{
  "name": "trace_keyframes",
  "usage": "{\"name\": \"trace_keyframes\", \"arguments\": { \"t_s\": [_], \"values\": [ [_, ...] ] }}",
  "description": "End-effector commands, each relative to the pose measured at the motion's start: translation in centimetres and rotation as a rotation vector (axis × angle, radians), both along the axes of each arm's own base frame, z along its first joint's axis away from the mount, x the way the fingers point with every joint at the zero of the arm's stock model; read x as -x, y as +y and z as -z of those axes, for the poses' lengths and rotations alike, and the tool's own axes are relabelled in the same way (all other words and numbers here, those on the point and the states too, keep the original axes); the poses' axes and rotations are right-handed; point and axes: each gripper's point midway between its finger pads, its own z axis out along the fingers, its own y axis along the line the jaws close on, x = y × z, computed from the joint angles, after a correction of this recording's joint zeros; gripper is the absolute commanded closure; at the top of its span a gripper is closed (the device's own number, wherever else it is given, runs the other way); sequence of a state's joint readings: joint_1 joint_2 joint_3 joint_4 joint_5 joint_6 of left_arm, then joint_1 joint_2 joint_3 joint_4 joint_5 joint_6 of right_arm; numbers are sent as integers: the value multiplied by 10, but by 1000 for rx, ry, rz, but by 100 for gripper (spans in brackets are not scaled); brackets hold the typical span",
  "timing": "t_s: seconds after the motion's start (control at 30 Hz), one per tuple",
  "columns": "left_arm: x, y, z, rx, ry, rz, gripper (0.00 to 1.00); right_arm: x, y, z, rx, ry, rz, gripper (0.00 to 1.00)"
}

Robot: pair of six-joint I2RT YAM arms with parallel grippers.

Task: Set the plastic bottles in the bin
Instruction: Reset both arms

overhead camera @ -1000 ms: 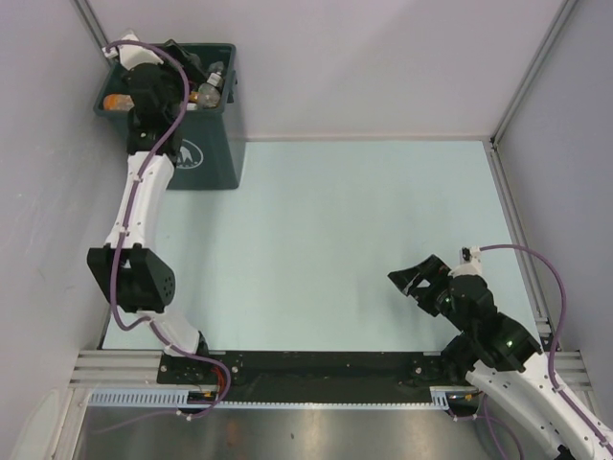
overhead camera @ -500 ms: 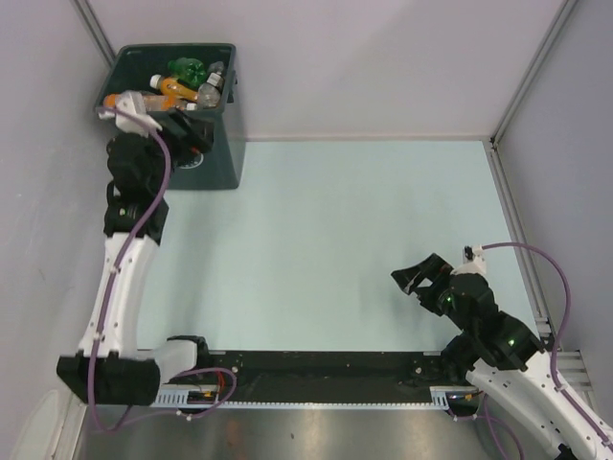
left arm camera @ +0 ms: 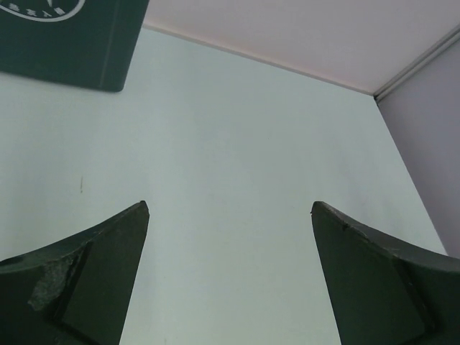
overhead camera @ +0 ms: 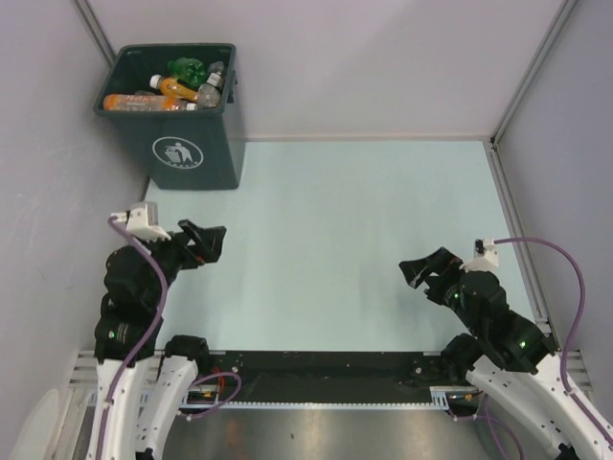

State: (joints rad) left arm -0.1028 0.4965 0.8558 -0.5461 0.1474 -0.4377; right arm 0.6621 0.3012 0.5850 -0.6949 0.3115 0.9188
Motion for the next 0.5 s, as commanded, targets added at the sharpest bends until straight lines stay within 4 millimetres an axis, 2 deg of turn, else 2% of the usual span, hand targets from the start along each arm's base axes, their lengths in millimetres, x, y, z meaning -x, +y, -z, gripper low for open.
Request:
{"name": "trace_keyframes", "arguments": {
  "t_s": [0.0,0.17,0.47],
  "values": [
    [28,17,27,-67,28,-62,0,-5,-6,-20,24,-51,20,0],
    [43,17,20,-43,-14,-56,0,-6,-10,-22,45,-50,36,0],
    [44,25,16,-23,-35,-112,0,-9,-21,-27,63,-71,92,0]
  ]
}}
